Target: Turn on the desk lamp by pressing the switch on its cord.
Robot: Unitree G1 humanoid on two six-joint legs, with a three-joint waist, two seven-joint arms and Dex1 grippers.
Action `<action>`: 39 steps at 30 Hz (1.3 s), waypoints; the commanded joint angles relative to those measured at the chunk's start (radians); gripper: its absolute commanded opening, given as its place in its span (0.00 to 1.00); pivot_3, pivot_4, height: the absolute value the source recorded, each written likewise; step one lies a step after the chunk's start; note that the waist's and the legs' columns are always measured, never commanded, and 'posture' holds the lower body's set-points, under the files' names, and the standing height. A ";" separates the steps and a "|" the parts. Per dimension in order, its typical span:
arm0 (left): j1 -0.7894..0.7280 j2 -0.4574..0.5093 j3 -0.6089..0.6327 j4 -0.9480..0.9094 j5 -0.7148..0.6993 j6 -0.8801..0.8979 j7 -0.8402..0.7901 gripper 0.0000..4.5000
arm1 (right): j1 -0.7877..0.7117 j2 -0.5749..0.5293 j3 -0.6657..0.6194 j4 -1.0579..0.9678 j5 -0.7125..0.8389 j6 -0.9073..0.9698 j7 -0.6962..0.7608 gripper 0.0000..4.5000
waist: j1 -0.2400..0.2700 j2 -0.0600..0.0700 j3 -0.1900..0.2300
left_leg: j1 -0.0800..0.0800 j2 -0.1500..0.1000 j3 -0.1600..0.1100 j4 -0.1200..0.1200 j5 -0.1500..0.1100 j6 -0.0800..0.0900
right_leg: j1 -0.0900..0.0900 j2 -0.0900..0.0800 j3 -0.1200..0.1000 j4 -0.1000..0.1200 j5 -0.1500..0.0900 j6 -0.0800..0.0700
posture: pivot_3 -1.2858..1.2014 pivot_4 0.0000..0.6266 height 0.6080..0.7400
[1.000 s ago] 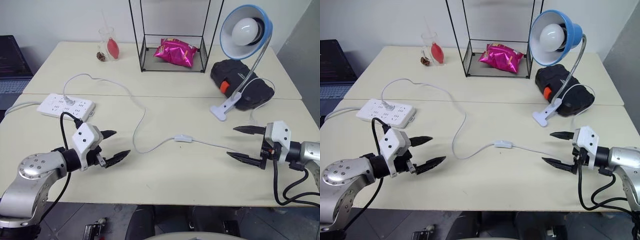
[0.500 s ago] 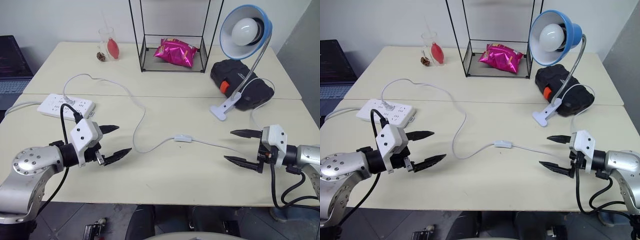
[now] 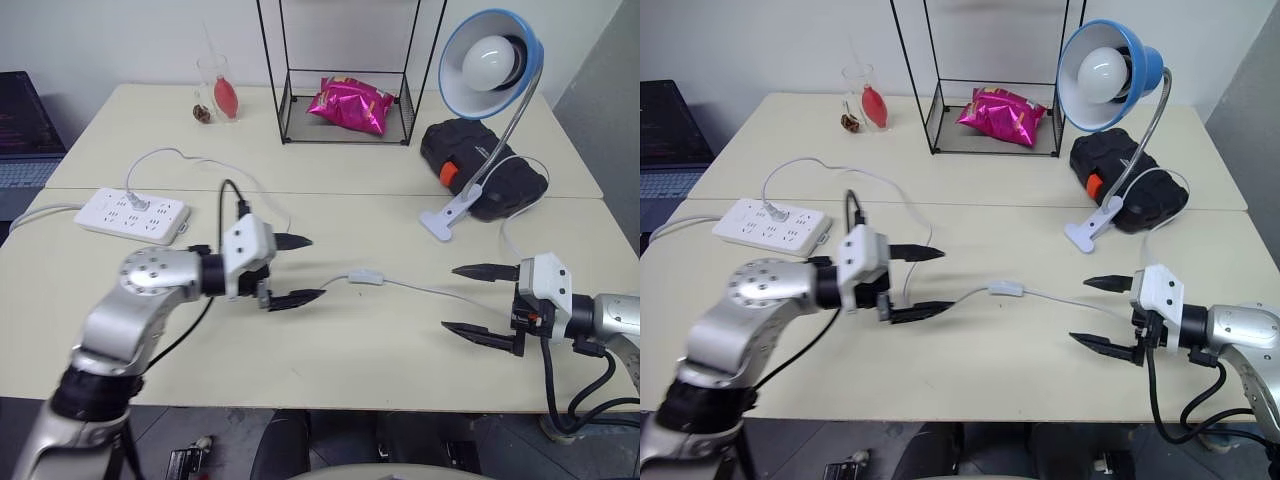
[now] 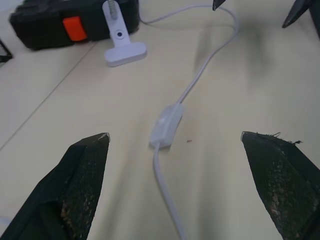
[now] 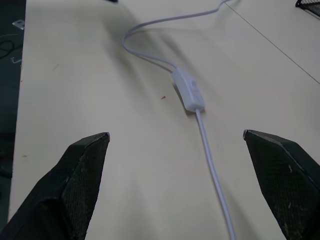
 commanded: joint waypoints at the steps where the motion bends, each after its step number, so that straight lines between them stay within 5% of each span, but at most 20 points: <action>1: -0.100 -0.078 -0.064 0.164 0.060 -0.050 -0.009 0.98 | -0.003 0.001 -0.004 -0.113 0.051 0.069 -0.056 1.00 | -0.002 0.000 0.000 | 0.000 0.000 0.000 0.000 0.000 0.000 | 0.000 0.000 0.000 0.000 0.000 0.000 | 0.52 0.24 1.00; 7: -0.216 -0.154 -0.073 0.361 0.067 -0.083 -0.080 0.98 | -0.041 0.029 -0.006 -0.237 0.162 0.243 -0.212 1.00 | -0.003 0.000 0.000 | -0.001 0.000 0.000 0.000 0.000 0.000 | 0.000 0.000 0.000 0.000 0.000 0.000 | 0.52 0.24 1.00; 12: -0.249 -0.126 -0.051 0.396 0.020 -0.033 -0.183 0.98 | -0.121 0.063 0.005 -0.278 0.259 0.389 -0.353 1.00 | -0.002 0.000 0.000 | -0.001 0.000 -0.001 0.000 0.000 0.000 | -0.001 0.000 0.000 0.001 0.000 0.000 | 0.52 0.24 1.00; 29: -0.318 -0.316 -0.141 0.580 0.132 -0.049 -0.125 0.98 | -0.061 0.031 -0.084 -0.362 0.406 0.507 -0.462 1.00 | -0.001 -0.001 0.000 | -0.002 -0.001 -0.002 0.000 0.000 0.000 | -0.001 -0.001 -0.002 0.000 0.000 0.000 | 0.52 0.24 1.00; 39: -0.361 -0.343 -0.123 0.699 0.138 0.005 -0.150 0.98 | -0.023 0.006 -0.127 -0.392 0.442 0.515 -0.508 1.00 | -0.001 -0.001 0.000 | -0.003 -0.001 -0.001 0.000 0.000 0.000 | -0.001 0.000 -0.001 0.000 0.000 0.000 | 0.52 0.24 1.00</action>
